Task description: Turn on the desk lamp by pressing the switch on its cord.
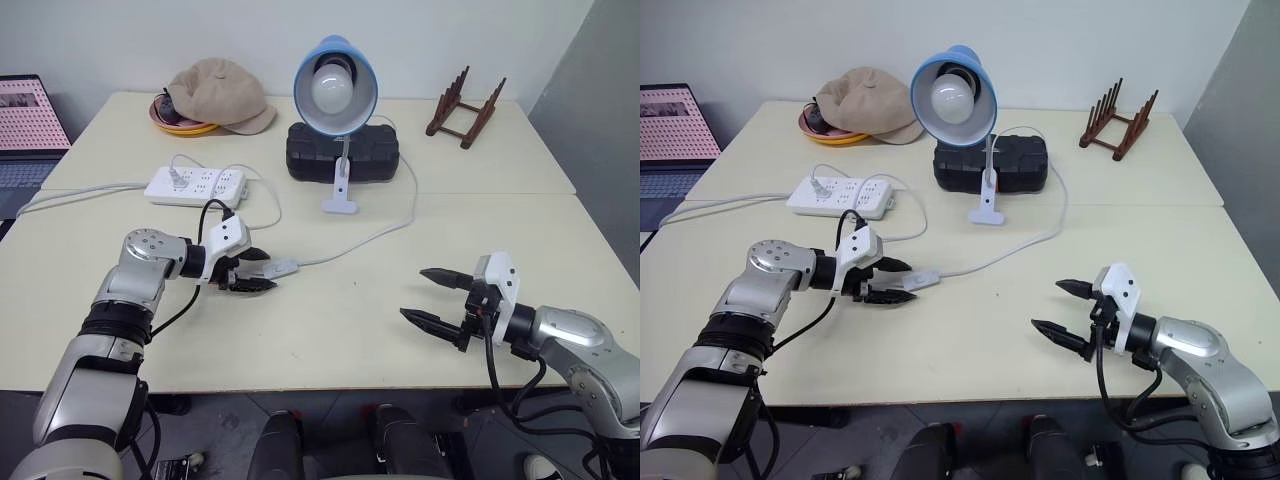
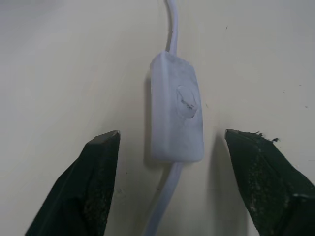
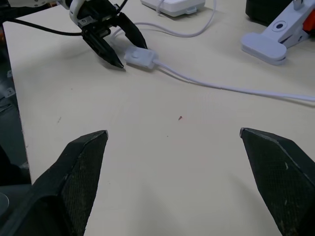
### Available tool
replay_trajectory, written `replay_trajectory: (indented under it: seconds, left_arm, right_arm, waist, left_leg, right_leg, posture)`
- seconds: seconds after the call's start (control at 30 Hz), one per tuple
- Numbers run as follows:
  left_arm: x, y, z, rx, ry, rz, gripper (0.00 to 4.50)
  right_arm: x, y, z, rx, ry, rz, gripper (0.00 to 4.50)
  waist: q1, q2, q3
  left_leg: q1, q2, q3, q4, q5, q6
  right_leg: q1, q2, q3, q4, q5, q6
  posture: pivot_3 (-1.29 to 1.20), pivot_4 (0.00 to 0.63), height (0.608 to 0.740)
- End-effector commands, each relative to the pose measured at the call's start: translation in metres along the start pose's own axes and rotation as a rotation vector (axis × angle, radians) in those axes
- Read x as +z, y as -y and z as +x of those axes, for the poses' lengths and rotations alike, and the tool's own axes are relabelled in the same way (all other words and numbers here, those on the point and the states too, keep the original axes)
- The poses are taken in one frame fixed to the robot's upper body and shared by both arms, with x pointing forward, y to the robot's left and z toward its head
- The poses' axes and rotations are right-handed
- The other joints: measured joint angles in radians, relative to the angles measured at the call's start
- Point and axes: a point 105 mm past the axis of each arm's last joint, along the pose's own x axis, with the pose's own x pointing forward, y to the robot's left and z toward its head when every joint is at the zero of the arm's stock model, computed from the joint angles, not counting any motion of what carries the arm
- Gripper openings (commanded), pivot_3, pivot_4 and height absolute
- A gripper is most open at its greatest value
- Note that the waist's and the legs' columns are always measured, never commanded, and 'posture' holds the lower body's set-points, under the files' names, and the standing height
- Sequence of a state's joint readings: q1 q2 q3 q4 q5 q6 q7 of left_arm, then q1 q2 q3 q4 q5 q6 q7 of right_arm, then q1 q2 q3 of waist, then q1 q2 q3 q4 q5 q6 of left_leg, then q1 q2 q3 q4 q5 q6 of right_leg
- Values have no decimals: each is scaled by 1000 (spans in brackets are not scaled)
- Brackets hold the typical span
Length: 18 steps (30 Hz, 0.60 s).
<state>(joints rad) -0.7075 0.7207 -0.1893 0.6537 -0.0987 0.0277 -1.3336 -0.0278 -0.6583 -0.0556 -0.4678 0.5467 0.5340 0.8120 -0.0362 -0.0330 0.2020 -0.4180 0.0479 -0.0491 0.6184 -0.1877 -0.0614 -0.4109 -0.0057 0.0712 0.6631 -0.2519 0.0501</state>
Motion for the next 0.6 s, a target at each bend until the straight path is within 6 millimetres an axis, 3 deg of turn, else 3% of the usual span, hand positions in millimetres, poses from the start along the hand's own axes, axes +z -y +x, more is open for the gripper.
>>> replay_trajectory:
  seconds: [0.03, 0.27, 0.43, 0.5, 0.6]
  left_arm:
    - [9, -10, -6, 58, 32, 32, 2447]
    - [7, -11, -7, 62, 28, 29, 1057]
    - [17, -11, -5, 45, 89, -54, 1055]
    - [29, -8, -5, 1, 148, -167, 1054]
    - [63, 12, -11, -160, 262, -361, 1054]
  right_arm:
    - [9, -1, 0, 9, 41, -43, 4500]
    - [15, 2, 3, 6, 53, -51, 4500]
    - [21, 1, 6, 9, 67, -43, 4500]
    - [23, 1, 7, 4, 74, -22, 4500]
    - [27, 2, 9, -9, 102, 110, 4500]
  waist:
    - [0, 0, 0]
    - [0, 0, 0]
    - [2, 0, 0]
    - [2, 0, 0]
    - [0, 0, 0]
  left_leg:
    - [0, 0, 0, 0, 0, 0]
    - [0, 0, 0, 1, 0, 0]
    - [0, 0, 0, 1, 0, 0]
    - [0, 0, 0, 1, 0, 0]
    - [-1, 0, 0, 1, 0, 0]
  right_leg:
    - [0, 0, 0, 0, 0, 0]
    - [0, 0, 0, 0, 0, 0]
    - [0, 0, 0, 1, 0, 0]
    - [0, 0, 0, 0, 0, 0]
    - [0, 0, 0, 1, 0, 0]
  posture:
    - [0, 150, 740]
    - [0, 150, 740]
    - [0, 150, 740]
    - [0, 150, 740]
    - [0, 150, 740]
